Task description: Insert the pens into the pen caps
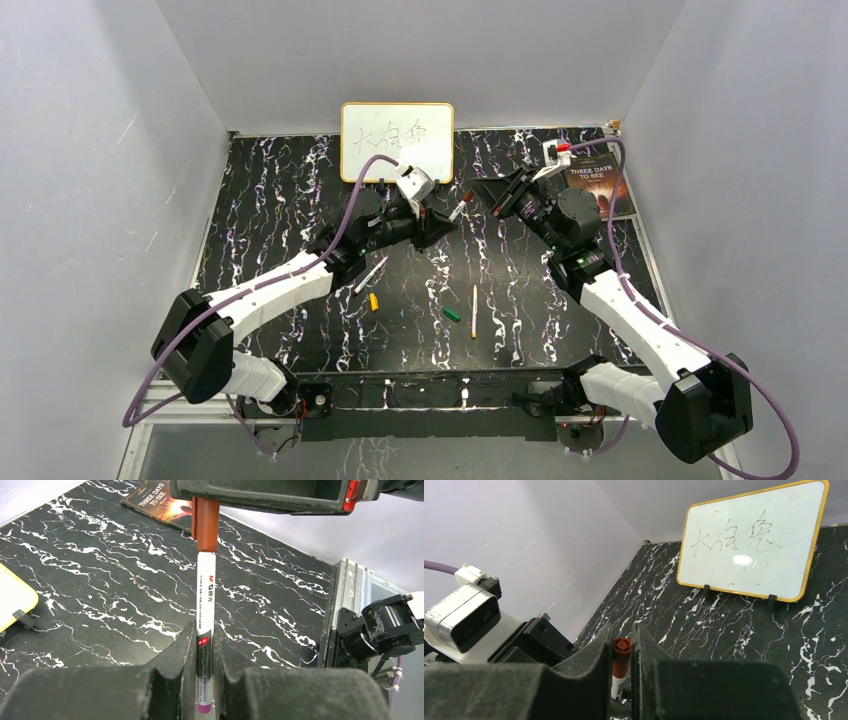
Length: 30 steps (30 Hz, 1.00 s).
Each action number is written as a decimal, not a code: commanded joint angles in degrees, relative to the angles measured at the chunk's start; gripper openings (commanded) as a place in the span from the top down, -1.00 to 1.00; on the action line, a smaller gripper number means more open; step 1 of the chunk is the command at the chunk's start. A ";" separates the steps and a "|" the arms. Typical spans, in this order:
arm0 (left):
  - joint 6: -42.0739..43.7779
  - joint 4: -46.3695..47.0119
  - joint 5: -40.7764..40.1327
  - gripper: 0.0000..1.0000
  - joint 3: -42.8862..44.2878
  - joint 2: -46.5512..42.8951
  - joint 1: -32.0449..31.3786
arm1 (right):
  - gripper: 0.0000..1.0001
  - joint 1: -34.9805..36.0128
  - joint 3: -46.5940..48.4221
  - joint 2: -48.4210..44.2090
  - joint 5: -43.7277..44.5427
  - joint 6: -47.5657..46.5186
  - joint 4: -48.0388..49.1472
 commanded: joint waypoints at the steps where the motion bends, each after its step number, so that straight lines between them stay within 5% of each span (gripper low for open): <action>1: 0.68 6.06 -2.20 1.00 6.80 -0.43 -0.35 | 1.00 2.10 0.01 0.73 -7.13 -1.86 -6.25; 30: 3.57 9.69 -4.02 1.00 18.25 3.00 2.40 | 1.00 9.51 -9.19 2.05 -2.27 -8.46 -20.23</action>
